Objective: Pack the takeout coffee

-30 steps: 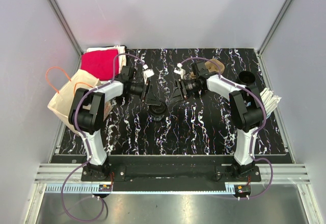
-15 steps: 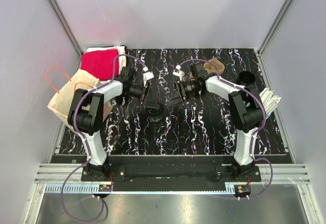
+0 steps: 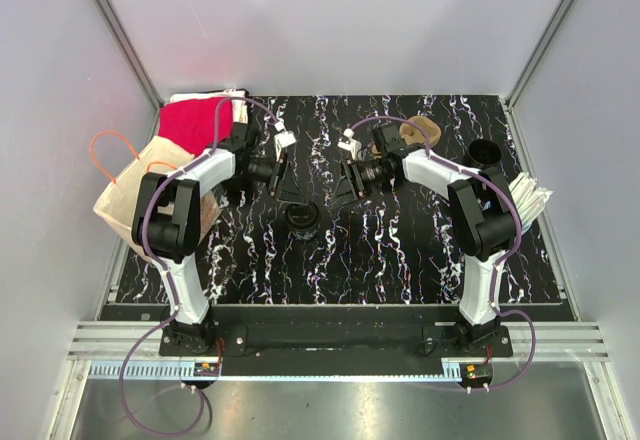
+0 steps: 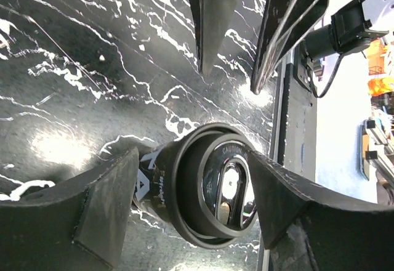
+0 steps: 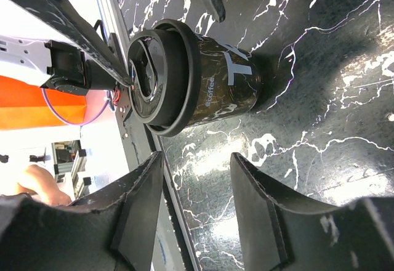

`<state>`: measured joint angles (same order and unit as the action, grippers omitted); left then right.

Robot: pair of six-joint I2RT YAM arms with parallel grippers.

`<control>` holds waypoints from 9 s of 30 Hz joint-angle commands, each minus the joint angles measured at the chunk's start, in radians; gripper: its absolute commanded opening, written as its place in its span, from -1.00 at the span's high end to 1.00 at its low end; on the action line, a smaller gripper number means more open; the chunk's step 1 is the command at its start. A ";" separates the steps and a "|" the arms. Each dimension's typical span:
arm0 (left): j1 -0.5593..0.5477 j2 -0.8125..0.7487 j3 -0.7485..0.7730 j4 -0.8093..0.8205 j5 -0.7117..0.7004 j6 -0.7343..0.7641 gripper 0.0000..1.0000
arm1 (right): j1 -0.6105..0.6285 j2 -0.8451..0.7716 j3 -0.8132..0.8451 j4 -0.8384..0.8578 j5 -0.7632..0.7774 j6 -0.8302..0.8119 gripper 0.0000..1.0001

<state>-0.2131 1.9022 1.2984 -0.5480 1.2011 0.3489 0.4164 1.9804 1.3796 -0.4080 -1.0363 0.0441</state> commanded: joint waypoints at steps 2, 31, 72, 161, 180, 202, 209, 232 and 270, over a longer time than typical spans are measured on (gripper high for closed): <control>0.000 -0.006 0.048 -0.039 -0.021 0.054 -0.52 | 0.015 -0.057 0.001 0.008 0.012 -0.030 -0.10; 0.001 0.081 0.108 -0.323 -0.117 0.245 -0.32 | 0.071 0.000 0.032 -0.003 -0.059 -0.020 -0.11; -0.005 0.095 0.068 -0.268 -0.143 0.214 -0.25 | 0.110 0.135 0.016 0.090 -0.022 0.108 0.48; -0.022 0.098 0.041 -0.254 -0.187 0.202 -0.20 | 0.087 0.120 0.065 -0.041 0.102 -0.024 0.33; -0.034 0.075 0.007 -0.233 -0.238 0.191 -0.16 | 0.160 0.140 0.006 -0.043 0.413 -0.115 0.17; -0.034 0.064 -0.008 -0.224 -0.229 0.188 -0.15 | 0.094 0.029 0.044 -0.003 -0.071 -0.050 -0.18; -0.034 0.064 -0.010 -0.221 -0.232 0.185 -0.15 | 0.094 0.057 0.009 0.017 -0.162 -0.021 -0.18; -0.035 0.063 -0.011 -0.221 -0.229 0.186 -0.14 | 0.093 0.170 0.045 0.037 -0.324 0.028 0.01; -0.043 0.051 -0.031 -0.221 -0.233 0.193 -0.11 | 0.085 0.172 -0.037 0.067 0.103 -0.023 0.31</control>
<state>-0.2398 1.9434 1.3106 -0.8268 1.1309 0.4763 0.4850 2.1590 1.3987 -0.3950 -1.2903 0.1089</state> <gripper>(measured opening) 0.557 0.345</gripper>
